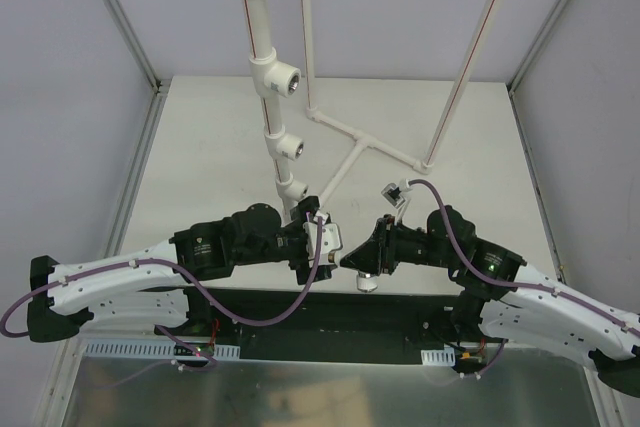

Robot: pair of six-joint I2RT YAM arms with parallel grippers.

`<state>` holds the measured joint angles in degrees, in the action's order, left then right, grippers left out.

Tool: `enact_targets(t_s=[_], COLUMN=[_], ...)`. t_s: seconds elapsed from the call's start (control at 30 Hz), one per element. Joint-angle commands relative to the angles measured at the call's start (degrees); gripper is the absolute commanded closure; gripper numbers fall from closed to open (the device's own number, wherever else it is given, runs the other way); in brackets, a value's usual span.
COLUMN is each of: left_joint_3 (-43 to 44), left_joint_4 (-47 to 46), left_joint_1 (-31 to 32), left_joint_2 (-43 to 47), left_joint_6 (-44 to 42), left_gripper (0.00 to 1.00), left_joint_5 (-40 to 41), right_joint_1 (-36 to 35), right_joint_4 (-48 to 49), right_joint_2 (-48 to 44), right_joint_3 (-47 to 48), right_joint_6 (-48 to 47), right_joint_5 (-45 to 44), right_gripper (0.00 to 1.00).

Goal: Install the water faucets
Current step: Pick up the water faucet from the center of the board.

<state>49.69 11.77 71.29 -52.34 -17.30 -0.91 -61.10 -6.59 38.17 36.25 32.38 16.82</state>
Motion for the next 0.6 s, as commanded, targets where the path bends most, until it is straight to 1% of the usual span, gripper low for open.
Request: enact_targets(t_s=[0.0,0.23,0.33,0.4,0.47,0.57], left_joint_3=[1.0,0.7,0.5,0.1,-0.5,-1.3], left_joint_4=[-6.1,-6.1,-6.1,-6.1,-6.1,-6.4], left_joint_1=[-0.4,-0.4,-0.4,-0.4,-0.4,-0.4], left_joint_2=[0.7,1.7,2.1,2.3,2.3,1.9], left_joint_6=[-0.4,-0.3,0.2,0.9,1.7,2.9], left_gripper=[0.01,0.01,0.03,0.05,0.09,0.12], left_joint_5=[5.7,6.7,2.7,-0.6,-2.3,-4.5], right_joint_1=[-1.2,-1.7,-1.7,-1.7,-1.7,-1.7], right_joint_4=[2.7,2.3,1.9,1.9,1.8,1.5], right_joint_2=[-0.1,0.3,-0.6,-1.3,-1.8,-1.2], right_joint_3=[0.8,1.1,1.1,1.4,1.9,3.6], right_joint_6=[1.3,0.8,0.0,-0.6,-0.7,-1.3], right_joint_5=[7.3,8.8,4.7,1.2,-2.2,-4.6], right_gripper=[1.0,1.0,1.0,1.0,1.0,1.0])
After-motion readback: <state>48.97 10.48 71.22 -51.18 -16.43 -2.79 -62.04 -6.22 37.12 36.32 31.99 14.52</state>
